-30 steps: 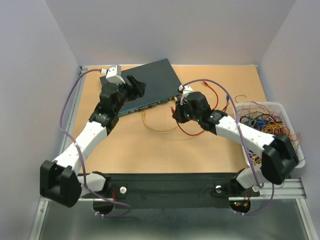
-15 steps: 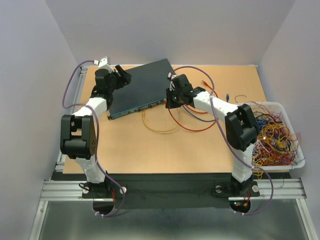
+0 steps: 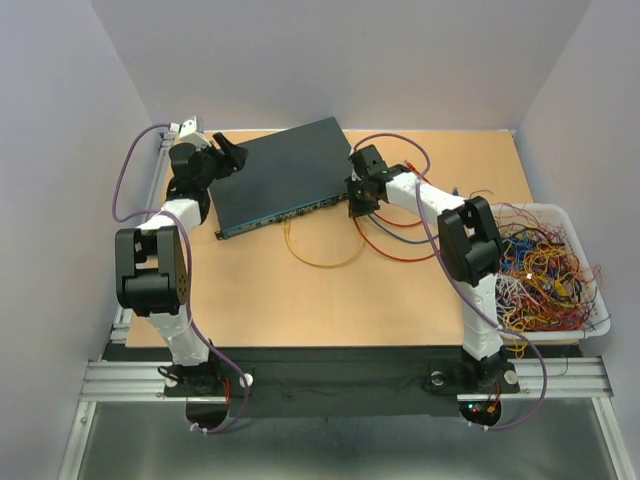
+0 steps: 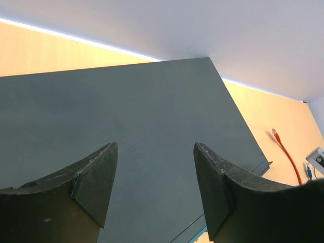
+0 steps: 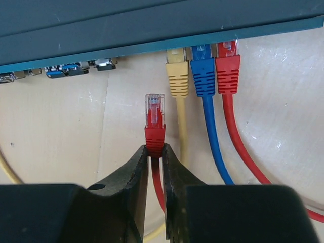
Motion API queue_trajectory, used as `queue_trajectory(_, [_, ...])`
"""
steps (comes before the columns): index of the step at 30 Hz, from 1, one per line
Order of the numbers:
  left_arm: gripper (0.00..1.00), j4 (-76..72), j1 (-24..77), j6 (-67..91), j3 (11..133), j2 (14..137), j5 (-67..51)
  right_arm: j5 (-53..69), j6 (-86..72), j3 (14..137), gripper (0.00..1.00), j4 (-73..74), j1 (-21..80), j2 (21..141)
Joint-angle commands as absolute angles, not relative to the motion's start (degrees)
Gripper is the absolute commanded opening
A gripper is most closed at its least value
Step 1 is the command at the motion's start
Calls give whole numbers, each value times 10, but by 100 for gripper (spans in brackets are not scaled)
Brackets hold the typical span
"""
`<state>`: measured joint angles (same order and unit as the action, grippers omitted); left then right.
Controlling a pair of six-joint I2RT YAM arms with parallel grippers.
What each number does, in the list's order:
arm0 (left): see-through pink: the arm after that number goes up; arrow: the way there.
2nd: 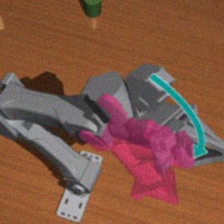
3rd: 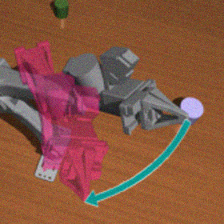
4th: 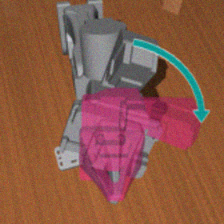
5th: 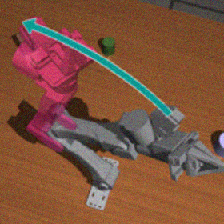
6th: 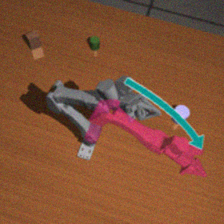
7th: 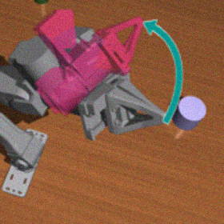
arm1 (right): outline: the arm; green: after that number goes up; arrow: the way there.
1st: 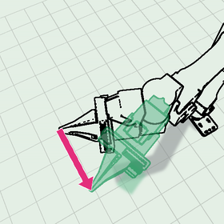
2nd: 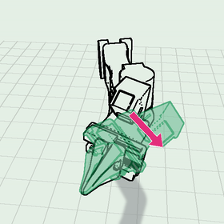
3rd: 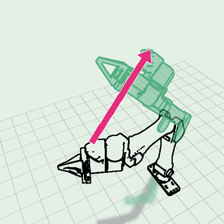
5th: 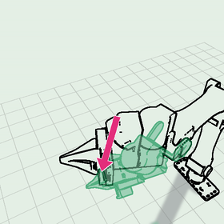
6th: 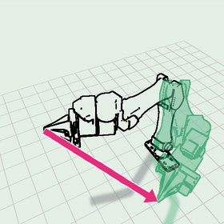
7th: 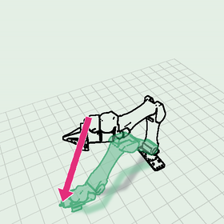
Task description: Insert the plug into the switch port
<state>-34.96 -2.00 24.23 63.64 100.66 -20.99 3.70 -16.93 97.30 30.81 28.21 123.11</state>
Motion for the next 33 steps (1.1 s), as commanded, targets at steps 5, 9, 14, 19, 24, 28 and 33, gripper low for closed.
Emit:
queue_trajectory(5, [71,-414,-36,250,604,976,-254,6,-176,1047,0,325,286,1262])
queue_trajectory(9, [71,-424,-40,256,599,977,-263,4,-180,1077,0,330,287,1281])
queue_trajectory(14, [70,-430,-48,260,595,979,-271,-12,-181,1114,0,346,286,1305])
queue_trajectory(19, [69,-436,-53,264,592,979,-273,-27,-189,1126,0,354,286,1313])
queue_trajectory(24, [69,-440,-54,268,588,979,-277,-74,-212,1127,0,359,287,1302])
queue_trajectory(28, [68,-446,-56,272,585,980,-279,-91,-231,1135,0,361,286,1303])
queue_trajectory(33, [68,-451,-57,273,583,980,-283,-94,-235,1163,0,361,286,1315])
